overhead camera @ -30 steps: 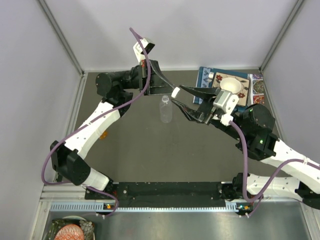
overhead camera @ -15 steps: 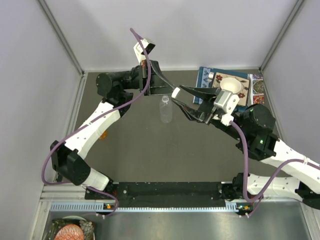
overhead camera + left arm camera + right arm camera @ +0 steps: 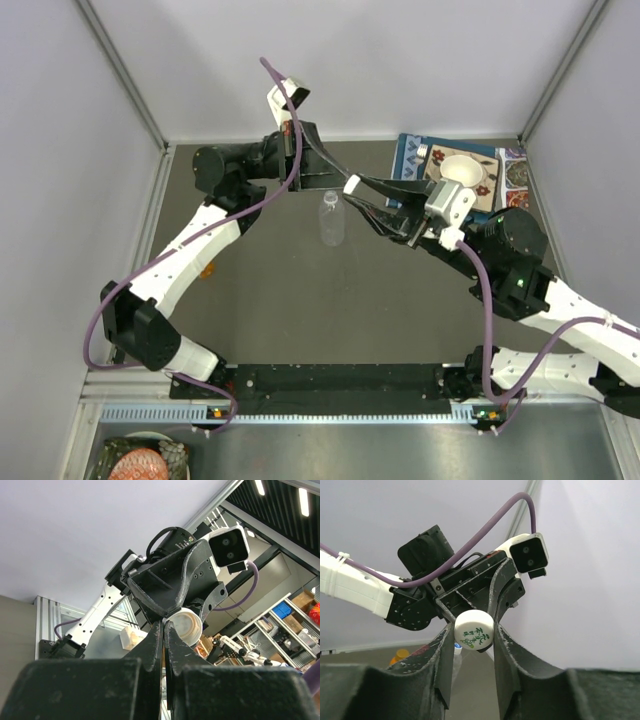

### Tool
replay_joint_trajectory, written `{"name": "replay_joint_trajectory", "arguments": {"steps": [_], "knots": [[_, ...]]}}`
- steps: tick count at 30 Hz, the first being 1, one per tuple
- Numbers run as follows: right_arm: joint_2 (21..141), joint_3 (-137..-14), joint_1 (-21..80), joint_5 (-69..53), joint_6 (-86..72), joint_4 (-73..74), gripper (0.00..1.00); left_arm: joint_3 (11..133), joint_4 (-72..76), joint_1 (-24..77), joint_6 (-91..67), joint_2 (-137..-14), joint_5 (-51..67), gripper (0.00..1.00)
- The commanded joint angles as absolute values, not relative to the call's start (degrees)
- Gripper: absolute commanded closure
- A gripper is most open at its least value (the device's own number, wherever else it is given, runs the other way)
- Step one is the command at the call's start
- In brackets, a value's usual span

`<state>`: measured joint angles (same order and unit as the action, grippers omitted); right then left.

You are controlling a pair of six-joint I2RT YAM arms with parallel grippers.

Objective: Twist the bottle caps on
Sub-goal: Pick up the bottle cap from the center of the board, then pick up the plastic bottle at the center of the board.

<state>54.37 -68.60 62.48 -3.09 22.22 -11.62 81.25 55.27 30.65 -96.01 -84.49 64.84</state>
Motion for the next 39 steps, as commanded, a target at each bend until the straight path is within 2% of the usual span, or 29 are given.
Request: {"name": "replay_joint_trajectory", "arguments": {"steps": [1, 2, 4, 5, 6, 7, 8, 9, 11, 12, 14, 18, 21, 24, 29, 39], "knots": [[53.6, -68.9, 63.1, -3.3, 20.9, -14.4, 0.76, 81.4, 54.6, 30.4, -93.3, -82.2, 64.6, 1.0], [53.3, -68.9, 63.0, -3.3, 20.7, -14.4, 0.78, 81.6, 52.9, 30.4, -92.4, -82.3, 64.9, 0.96], [52.0, -68.8, 63.0, -3.1, 20.2, -14.2, 0.78, 83.2, 45.5, 30.0, -86.7, -82.4, 66.4, 0.75], [51.6, -68.8, 63.0, -3.0, 19.8, -13.8, 0.79, 84.1, 41.8, 29.6, -83.7, -82.4, 67.1, 0.58], [50.9, -68.8, 63.0, -2.6, 19.6, -13.4, 0.79, 86.5, 37.7, 28.1, -76.2, -82.5, 67.6, 0.52], [50.3, -68.9, 63.1, -2.3, 19.4, -12.3, 0.79, 87.9, 32.0, 27.0, -71.5, -82.5, 68.3, 0.48], [49.1, -68.9, 63.0, -2.1, 19.4, -11.8, 0.79, 91.0, 20.2, 25.9, -66.2, -82.5, 68.2, 0.45], [48.3, -68.9, 63.0, -1.5, 19.4, -11.2, 0.79, 93.0, 10.9, 23.7, -52.5, -82.7, 67.3, 0.42], [46.8, -68.8, 63.0, -0.9, 19.3, -9.7, 0.79, 97.6, -10.2, 21.6, -38.3, -83.3, 61.5, 0.39], [46.3, -68.7, 63.0, -0.4, 19.4, -9.4, 0.8, 98.3, -14.9, 20.0, -26.9, -83.6, 59.0, 0.32], [45.5, -68.7, 63.1, -0.2, 19.3, -8.6, 0.8, 96.6, -19.5, 18.6, -20.2, -84.5, 53.9, 0.26], [44.1, -69.3, 63.0, 1.1, 19.4, -7.0, 0.8, 88.1, -21.1, 17.5, -6.8, -84.8, 48.8, 0.23], [43.6, -69.4, 63.1, 1.7, 19.5, -6.2, 0.8, 82.1, -19.0, 17.6, -3.7, -86.2, 47.8, 0.22], [42.9, -69.3, 63.0, 2.3, 19.6, -5.6, 0.79, 79.8, -17.8, 17.6, -0.9, -89.3, 48.2, 0.16], [42.1, -68.8, 63.1, 2.9, 19.9, -4.8, 0.78, 73.1, -4.5, 18.5, -1.0, -90.3, 46.5, 0.16], [41.5, -67.5, 63.0, 4.2, 20.5, -4.1, 0.78, 72.5, -0.5, 22.1, 2.6, -92.5, 37.6, 0.16]]}}
